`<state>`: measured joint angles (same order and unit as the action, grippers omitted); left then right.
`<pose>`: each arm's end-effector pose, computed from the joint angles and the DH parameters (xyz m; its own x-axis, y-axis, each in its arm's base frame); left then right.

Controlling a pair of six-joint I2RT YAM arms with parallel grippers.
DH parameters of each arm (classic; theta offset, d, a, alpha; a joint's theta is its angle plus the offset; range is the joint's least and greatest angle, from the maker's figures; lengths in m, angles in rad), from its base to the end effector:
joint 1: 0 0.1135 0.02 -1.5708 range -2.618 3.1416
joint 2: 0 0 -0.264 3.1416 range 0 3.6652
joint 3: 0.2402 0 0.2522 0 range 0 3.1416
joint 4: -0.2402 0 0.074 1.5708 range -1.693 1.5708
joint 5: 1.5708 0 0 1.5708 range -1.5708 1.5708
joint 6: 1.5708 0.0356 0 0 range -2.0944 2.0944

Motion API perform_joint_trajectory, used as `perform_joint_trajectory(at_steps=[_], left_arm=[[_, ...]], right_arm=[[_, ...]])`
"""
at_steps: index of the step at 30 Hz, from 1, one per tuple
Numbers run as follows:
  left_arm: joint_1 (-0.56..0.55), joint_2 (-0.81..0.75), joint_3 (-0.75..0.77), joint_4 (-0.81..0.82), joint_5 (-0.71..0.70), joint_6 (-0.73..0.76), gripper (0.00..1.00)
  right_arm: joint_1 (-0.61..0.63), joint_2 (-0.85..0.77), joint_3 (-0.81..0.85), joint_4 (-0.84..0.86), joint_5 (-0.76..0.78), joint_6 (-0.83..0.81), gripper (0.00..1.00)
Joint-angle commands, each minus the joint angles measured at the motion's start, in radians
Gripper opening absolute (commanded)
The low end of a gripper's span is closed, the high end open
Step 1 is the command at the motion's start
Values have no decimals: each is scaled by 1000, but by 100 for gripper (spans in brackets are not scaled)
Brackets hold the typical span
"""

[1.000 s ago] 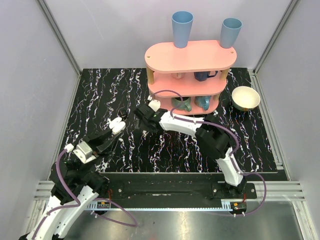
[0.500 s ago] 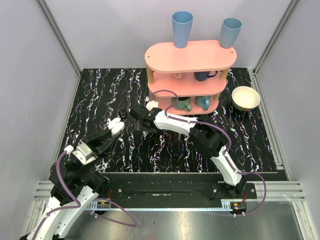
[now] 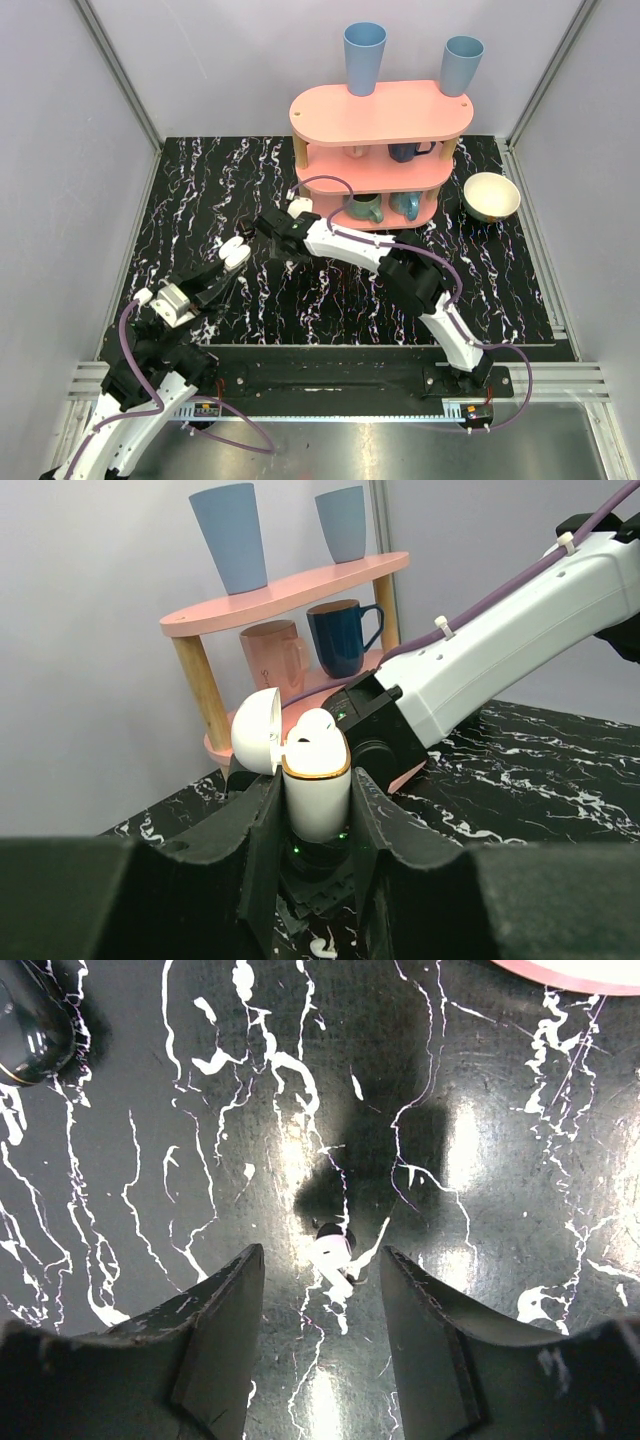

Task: Insert the wireless bluetooth earbuds into the charging case
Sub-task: Pick up the left earbud from the center of the board.

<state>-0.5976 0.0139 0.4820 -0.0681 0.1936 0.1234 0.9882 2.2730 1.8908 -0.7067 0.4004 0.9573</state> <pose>0.0357 -0.0326 0.3237 0.4055 -0.1299 -0.9048 0.6537 0.7331 0.1877 0.2810 0.4013 0.1847 -0.8282 0.1116 -0.5492 0.0131 0.9836 0.1801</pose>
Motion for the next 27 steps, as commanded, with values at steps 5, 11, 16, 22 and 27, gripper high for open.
perform_joint_trajectory(at_steps=[5,11,16,22,27], left_arm=[[-1,-37,30,10,-29,19,0],[-1,-38,29,1,-34,22,0],[-1,-42,23,4,-37,21,0],[-1,-38,18,10,-39,22,0],[-1,-35,18,10,-40,25,0]], right_arm=[[17,39,60,-42,34,-5,56],[18,59,80,-60,37,-12,53],[21,74,90,-60,34,-22,50],[23,85,93,-60,32,-28,48],[23,97,100,-62,20,-41,46]])
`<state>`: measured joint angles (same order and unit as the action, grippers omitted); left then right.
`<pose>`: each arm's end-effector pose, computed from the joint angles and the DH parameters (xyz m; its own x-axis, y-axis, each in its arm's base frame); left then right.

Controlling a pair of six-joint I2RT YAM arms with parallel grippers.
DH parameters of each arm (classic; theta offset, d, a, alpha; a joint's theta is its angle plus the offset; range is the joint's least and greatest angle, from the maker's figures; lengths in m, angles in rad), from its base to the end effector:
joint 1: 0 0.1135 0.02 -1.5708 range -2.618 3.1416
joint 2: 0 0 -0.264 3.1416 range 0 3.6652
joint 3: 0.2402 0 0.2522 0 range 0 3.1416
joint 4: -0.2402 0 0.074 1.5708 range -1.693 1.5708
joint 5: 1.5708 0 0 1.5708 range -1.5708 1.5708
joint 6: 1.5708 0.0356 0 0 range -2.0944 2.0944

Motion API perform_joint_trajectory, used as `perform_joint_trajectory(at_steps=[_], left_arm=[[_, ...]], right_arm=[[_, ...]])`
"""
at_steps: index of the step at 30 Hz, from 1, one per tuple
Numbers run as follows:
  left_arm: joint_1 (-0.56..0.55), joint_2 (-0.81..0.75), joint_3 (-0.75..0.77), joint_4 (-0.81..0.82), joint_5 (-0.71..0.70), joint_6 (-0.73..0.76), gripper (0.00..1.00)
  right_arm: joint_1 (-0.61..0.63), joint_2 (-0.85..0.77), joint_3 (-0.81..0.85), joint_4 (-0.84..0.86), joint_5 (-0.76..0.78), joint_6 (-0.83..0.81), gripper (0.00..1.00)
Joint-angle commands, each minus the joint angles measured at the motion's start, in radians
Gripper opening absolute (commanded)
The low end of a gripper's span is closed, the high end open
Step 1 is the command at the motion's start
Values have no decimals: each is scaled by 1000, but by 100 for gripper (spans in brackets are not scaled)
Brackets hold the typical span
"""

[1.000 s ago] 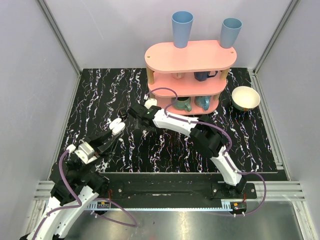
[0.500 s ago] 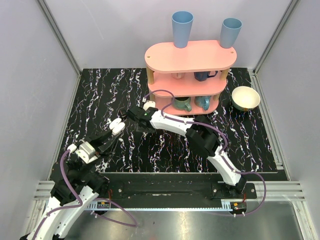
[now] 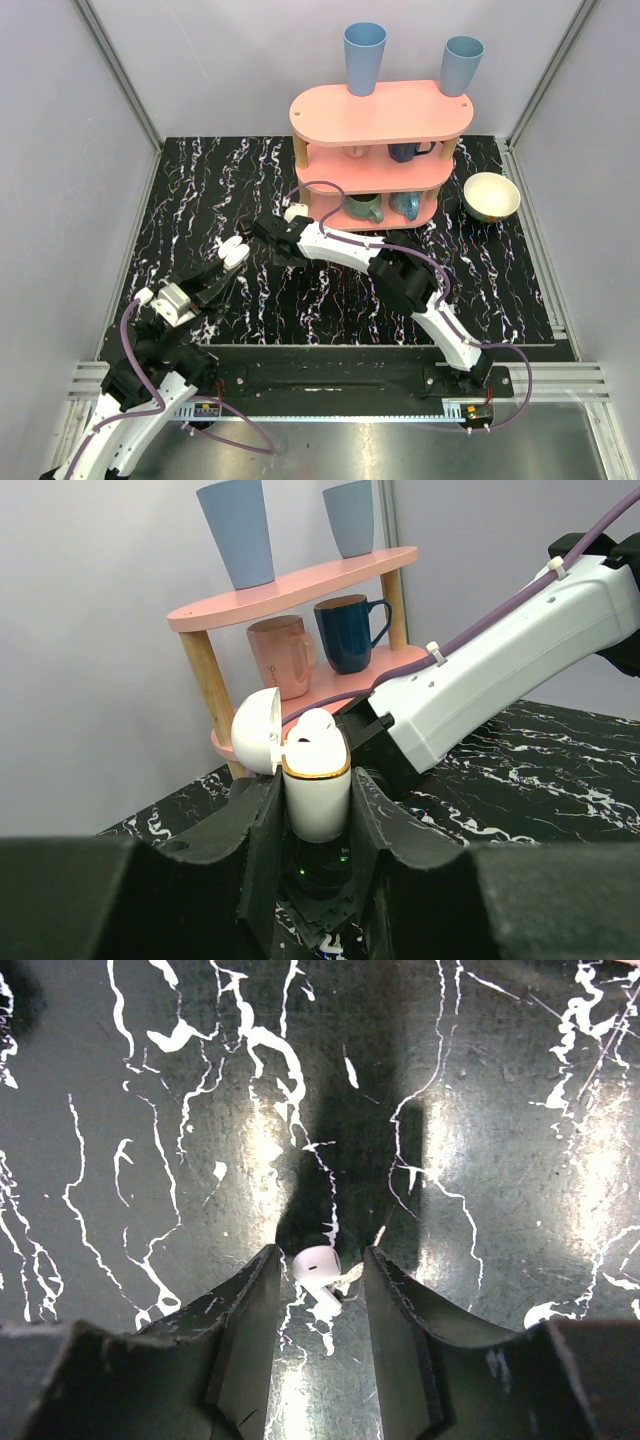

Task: Insert the wireless bluetooth earbuds into the charging case
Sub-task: Pick up the left earbud from the center of the board.

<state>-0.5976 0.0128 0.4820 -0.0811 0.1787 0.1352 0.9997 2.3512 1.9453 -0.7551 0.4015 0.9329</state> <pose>0.0364 -0.0324 0.3224 0.4030 -0.1138 -0.9081 0.6413 0.7431 0.1914 0.2804 0.4106 0.1616 -0.8497 0.0454 -0.5252 -0.0127 0.9942 0.1066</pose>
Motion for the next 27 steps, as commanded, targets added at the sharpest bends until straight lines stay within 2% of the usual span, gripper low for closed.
perform_joint_trajectory(at_steps=[1,16,27], left_arm=[[-1,-36,18,21,-25,14,0],[-1,-34,18,21,-28,12,0],[-1,-33,24,17,-31,12,0]], right_arm=[[11,20,47,-13,17,-16,46],[11,20,35,-12,13,-22,38],[11,19,37,-13,7,-34,29]])
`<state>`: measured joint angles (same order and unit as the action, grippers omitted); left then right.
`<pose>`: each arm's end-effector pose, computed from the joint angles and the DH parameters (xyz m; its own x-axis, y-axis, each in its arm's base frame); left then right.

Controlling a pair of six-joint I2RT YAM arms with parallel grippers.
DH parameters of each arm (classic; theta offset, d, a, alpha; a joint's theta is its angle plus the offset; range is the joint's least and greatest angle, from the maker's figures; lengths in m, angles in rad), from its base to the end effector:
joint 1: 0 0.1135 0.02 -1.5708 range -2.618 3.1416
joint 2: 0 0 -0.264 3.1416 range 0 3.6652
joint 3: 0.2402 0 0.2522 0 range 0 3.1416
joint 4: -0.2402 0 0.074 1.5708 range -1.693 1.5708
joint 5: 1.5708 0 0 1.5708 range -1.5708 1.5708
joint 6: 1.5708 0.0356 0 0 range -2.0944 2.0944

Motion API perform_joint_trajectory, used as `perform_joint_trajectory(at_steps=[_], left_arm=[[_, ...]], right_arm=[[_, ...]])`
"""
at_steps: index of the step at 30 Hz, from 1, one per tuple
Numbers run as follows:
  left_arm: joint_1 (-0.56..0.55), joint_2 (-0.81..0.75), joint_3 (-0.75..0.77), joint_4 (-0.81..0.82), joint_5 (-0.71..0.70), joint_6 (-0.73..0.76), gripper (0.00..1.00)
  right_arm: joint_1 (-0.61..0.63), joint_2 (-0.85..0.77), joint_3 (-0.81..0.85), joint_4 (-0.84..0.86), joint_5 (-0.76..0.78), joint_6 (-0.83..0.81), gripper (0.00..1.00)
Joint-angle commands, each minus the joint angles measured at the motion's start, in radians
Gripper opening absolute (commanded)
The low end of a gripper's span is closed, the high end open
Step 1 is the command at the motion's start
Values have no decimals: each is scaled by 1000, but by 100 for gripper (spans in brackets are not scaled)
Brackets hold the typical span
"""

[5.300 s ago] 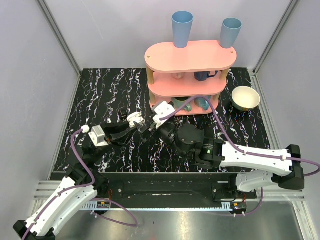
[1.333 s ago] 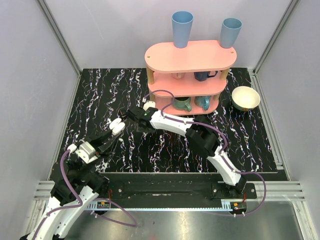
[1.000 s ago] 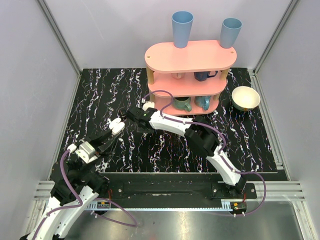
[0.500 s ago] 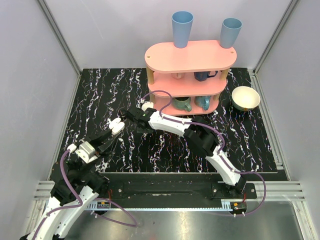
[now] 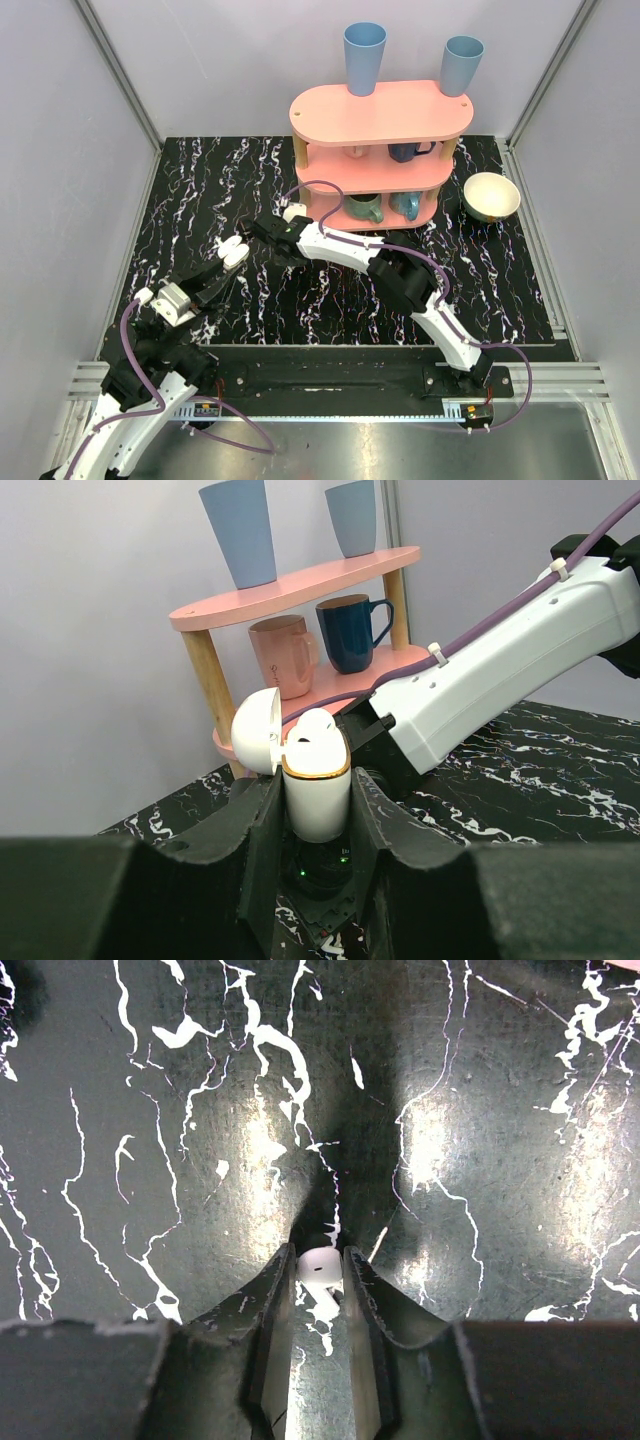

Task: Insert the wireless bluetooth earbuds into the charging case
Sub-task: Pick up the left earbud from the center of the board.

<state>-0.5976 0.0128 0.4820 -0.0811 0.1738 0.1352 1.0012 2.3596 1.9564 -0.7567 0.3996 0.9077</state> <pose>0.0365 -0.0323 0.3224 0.4025 -0.1134 -0.9084 0.6381 0.7463 0.1896 0.2807 0.4126 0.1607 -0.8497 0.0194 -0.5270 -0.0363 0.9948 0.0952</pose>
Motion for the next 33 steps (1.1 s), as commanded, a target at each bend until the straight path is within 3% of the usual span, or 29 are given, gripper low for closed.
perform_joint_trajectory(at_steps=[1,11,24,29,33], left_arm=[[-1,-31,24,18,-26,11,0],[-1,-20,30,18,-23,6,0],[-1,-19,35,21,-19,0,0],[-1,7,40,23,-20,1,0],[-1,-4,33,47,-42,3,0]], right_arm=[[8,6,24,-10,10,-9,27],[10,-94,-56,83,13,-38,18],[17,-207,-145,145,105,-117,17],[30,-305,-197,152,194,-148,16],[33,-483,-292,198,264,-148,15]])
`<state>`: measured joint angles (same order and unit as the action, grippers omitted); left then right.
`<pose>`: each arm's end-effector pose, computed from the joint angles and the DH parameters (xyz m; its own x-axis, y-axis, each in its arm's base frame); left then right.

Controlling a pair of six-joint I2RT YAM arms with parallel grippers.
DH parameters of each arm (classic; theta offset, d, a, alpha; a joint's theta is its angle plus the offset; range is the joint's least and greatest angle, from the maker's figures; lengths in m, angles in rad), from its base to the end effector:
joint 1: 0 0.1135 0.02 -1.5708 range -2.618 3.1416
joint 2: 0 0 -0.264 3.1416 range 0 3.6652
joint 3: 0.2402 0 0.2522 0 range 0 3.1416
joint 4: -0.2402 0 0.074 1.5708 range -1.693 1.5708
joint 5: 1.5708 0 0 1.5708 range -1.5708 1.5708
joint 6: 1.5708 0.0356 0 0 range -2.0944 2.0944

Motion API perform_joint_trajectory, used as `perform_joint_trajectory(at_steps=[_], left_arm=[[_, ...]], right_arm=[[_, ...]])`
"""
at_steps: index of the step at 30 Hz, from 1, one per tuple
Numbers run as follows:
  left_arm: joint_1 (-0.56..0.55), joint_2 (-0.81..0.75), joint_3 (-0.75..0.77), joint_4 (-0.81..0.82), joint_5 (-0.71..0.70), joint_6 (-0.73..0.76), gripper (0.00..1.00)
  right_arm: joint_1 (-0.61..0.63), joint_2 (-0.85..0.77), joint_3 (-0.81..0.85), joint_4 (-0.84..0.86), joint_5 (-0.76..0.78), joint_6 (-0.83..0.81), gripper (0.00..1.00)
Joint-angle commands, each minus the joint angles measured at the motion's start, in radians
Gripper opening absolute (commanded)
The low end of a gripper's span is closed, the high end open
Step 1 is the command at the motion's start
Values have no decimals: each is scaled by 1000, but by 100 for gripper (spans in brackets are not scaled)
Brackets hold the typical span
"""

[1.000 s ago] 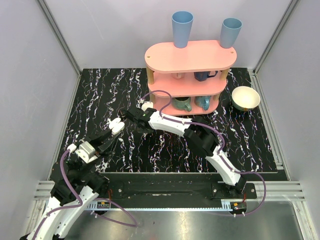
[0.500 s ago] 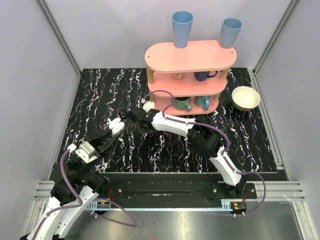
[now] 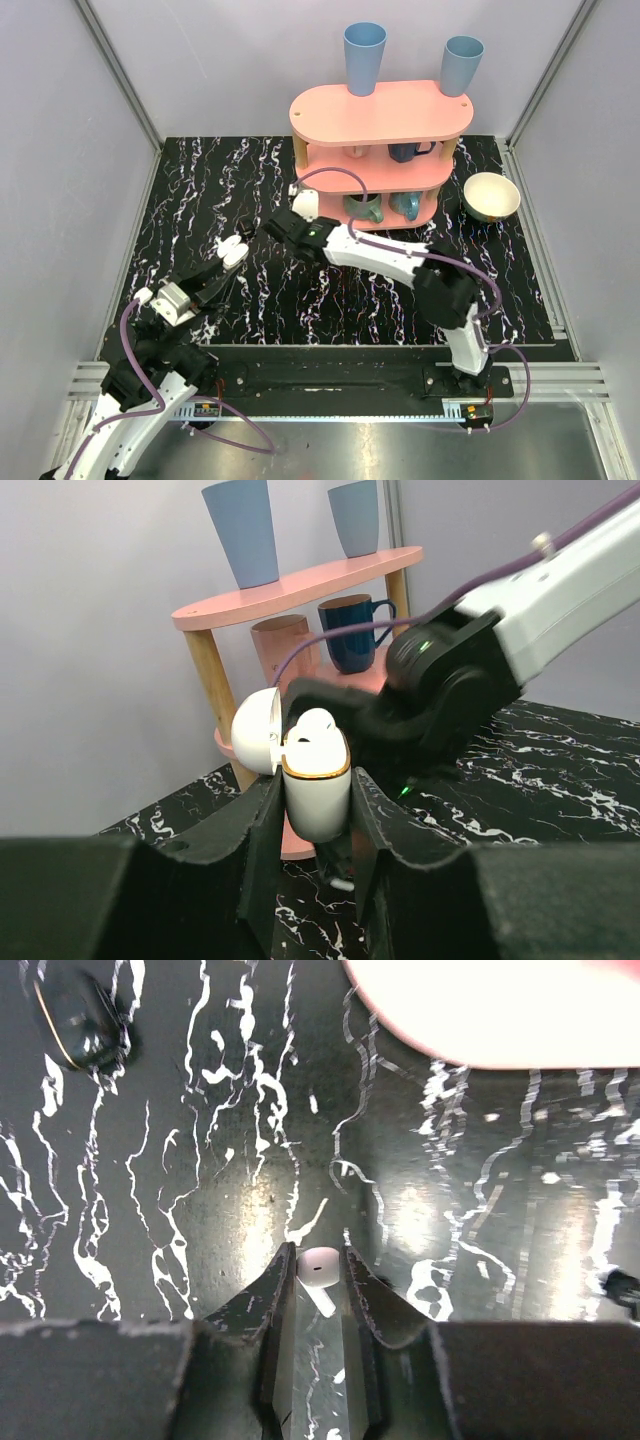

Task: Insert the wireless bluetooth earbuds into the charging case
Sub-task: Pick up the left earbud from the center of the board, then insert the left earbud into the left side groove of the charging case.

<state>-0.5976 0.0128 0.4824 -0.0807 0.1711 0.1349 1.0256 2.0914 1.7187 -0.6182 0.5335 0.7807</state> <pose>0.0365 -0.0322 0.3226 0.4027 -0.1138 -0.9082 0.6363 0.7481 0.1884 0.2533 0.3828 0.2217 -0.7246 -0.0262 -0.6887 -0.1150 0.9899 0.0834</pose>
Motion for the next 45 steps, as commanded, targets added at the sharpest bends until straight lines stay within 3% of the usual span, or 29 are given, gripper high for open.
perform_joint_trajectory(at_steps=[1,9,21,30,45], left_arm=[[-1,-2,30,50,-41,3,0],[-1,62,18,128,-1,-37,0],[-1,197,-19,324,93,-119,0],[-2,299,-39,470,127,-166,0],[-1,294,-41,489,123,-175,0]], right_arm=[[8,-250,-103,96,141,-24,15],[25,-601,-304,311,213,-84,15],[79,-924,-517,728,169,-222,14],[162,-947,-596,1069,100,-360,12],[241,-834,-556,1212,11,-465,13]])
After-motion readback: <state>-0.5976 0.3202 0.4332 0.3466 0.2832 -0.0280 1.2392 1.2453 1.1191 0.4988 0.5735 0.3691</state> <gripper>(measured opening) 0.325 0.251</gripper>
